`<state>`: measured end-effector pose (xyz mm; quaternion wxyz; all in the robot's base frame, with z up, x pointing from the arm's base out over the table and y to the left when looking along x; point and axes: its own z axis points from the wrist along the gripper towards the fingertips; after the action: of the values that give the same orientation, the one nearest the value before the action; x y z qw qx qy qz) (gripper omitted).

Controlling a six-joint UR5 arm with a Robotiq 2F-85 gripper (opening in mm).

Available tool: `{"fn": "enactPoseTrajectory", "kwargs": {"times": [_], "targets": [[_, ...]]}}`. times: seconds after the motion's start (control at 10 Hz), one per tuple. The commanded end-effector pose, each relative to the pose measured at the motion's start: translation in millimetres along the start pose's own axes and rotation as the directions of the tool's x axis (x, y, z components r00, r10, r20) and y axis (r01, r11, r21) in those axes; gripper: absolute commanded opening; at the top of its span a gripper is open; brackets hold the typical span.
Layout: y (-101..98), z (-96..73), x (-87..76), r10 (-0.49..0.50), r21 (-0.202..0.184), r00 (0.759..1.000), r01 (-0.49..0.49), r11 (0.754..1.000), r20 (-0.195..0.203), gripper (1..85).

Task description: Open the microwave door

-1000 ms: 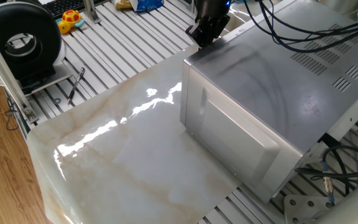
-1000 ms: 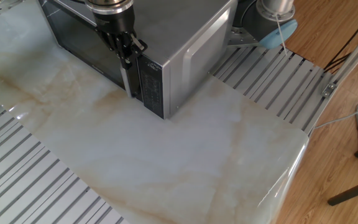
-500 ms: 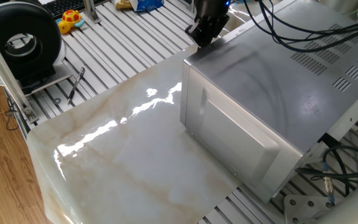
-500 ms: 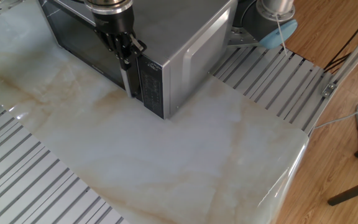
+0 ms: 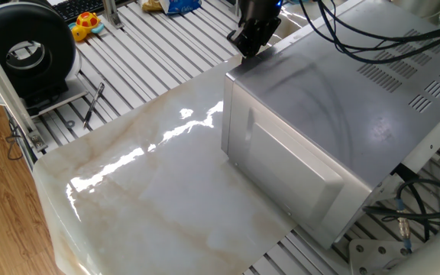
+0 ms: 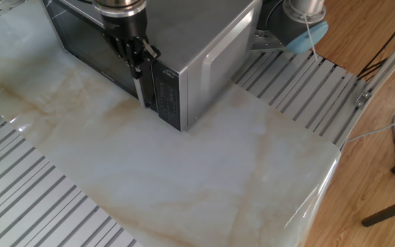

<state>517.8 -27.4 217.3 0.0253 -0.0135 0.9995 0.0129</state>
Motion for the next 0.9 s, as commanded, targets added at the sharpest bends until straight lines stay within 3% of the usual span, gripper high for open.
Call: {"fn": "enactPoseTrajectory", "kwargs": {"times": [0.0, 0.3, 0.5, 0.6, 0.7, 0.8], "targets": [[20.9, -0.7, -12.3, 0.003, -0.016, 1.000, -0.003, 1.000, 0.009, 2.7], [28.9, 1.4, -24.6, -0.005, -0.009, 1.000, 0.005, 1.000, 0.012, 2.7], [14.0, -2.9, -25.3, -0.031, 0.009, 1.000, 0.031, 0.999, 0.004, 2.7], [2.0, -4.5, -22.0, -0.047, 0.036, 0.999, 0.047, 0.998, -0.011, 8.3], [-0.4, -3.3, -21.4, -0.078, 0.017, 0.997, 0.079, 0.997, -0.006, 34.7], [-1.2, -2.0, -21.6, -0.089, 0.010, 0.996, 0.089, 0.996, -0.001, 47.3]]}}
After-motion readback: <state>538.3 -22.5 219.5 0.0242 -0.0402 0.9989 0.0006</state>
